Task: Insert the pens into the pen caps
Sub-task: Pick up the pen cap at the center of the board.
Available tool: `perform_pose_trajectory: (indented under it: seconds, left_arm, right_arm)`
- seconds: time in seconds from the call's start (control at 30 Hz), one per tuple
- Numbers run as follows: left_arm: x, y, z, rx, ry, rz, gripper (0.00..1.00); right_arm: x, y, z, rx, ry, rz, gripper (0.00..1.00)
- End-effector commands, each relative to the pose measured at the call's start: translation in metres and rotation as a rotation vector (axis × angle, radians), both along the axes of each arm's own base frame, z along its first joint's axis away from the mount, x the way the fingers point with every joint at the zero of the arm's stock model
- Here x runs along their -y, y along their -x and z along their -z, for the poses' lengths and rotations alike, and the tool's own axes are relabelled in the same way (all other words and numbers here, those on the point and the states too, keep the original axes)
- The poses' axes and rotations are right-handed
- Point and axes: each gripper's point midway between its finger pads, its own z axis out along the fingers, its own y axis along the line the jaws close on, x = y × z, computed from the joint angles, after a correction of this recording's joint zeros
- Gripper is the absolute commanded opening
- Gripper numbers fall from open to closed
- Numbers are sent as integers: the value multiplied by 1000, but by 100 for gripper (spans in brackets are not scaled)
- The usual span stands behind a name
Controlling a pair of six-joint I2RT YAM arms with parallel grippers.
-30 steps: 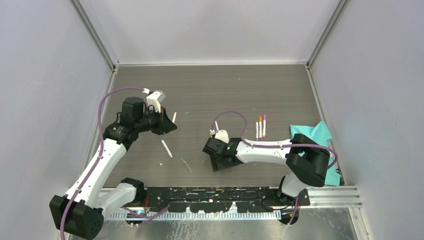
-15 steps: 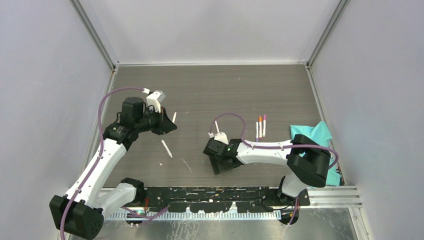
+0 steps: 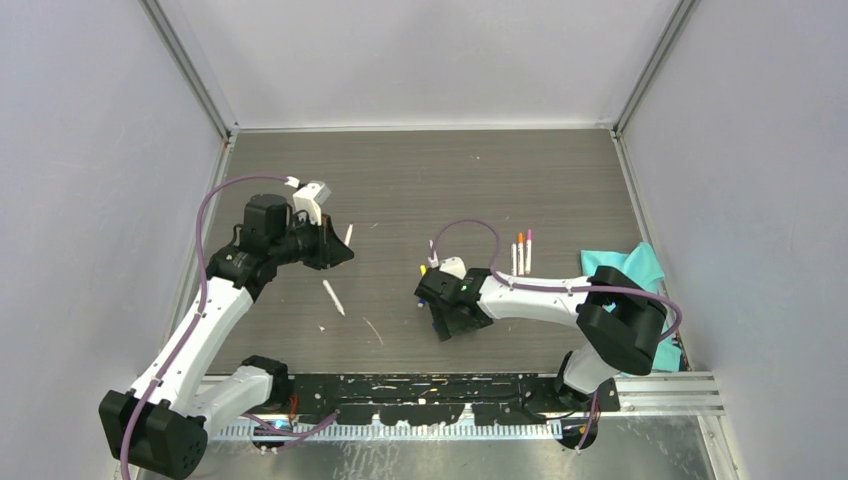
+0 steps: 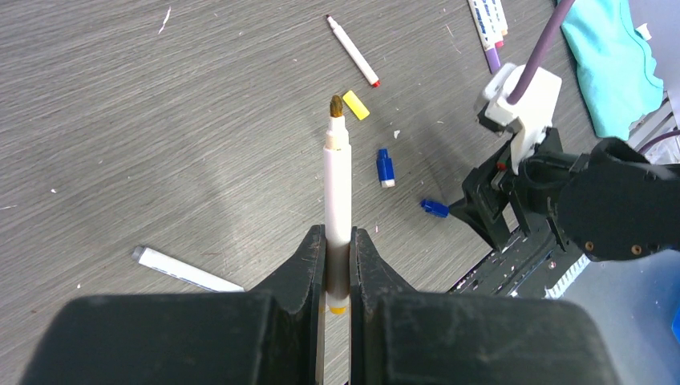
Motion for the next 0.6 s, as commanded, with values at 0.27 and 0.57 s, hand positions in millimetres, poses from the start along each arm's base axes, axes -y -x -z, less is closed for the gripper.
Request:
perform_pose_trajectory:
  seconds: [0.27, 0.57]
  left_arm:
    - [3, -2, -12, 50, 24, 13, 0]
    - [3, -2, -12, 51, 25, 14, 0]
  right_arm:
    - [1, -25, -26, 65, -39, 1, 71]
    - [-42, -3, -51, 22, -289, -124, 71]
